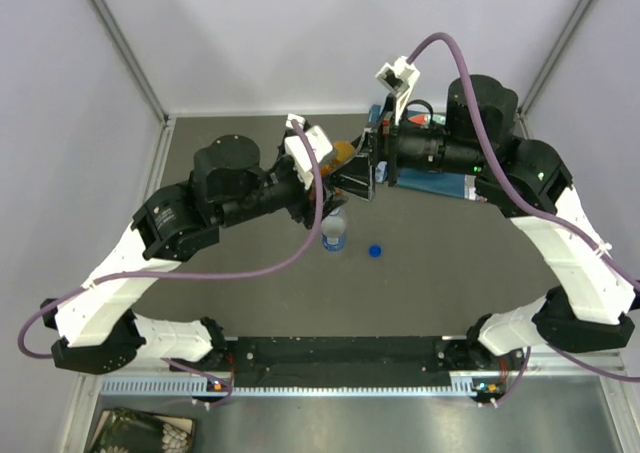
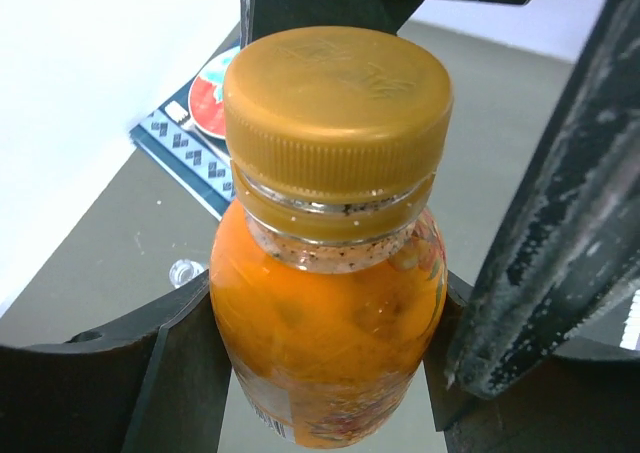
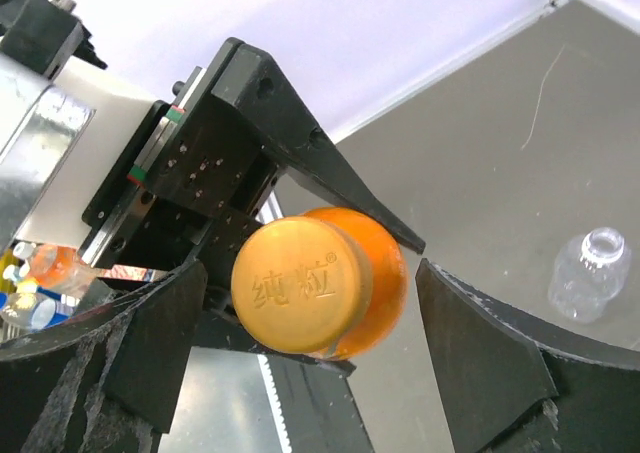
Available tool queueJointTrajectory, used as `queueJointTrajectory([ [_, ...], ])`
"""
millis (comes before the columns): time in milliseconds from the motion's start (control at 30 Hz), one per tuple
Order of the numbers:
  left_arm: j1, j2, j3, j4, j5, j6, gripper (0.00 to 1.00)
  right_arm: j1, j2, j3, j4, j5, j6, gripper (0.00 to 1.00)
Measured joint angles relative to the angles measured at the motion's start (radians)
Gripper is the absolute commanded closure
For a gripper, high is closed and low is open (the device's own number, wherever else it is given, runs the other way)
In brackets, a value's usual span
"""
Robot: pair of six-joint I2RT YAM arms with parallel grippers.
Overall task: Screw on the bottle caps
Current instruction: Screw the bottle cap onto the plastic bottle.
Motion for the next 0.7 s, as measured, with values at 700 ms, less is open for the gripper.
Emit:
queueJointTrajectory([
  [700,0.18,-0.112,-0.117,0.202,0.431,-0.196,0.93,-0.075,0.002,0.154,-0.082,-0.249,-0.239,0.02],
])
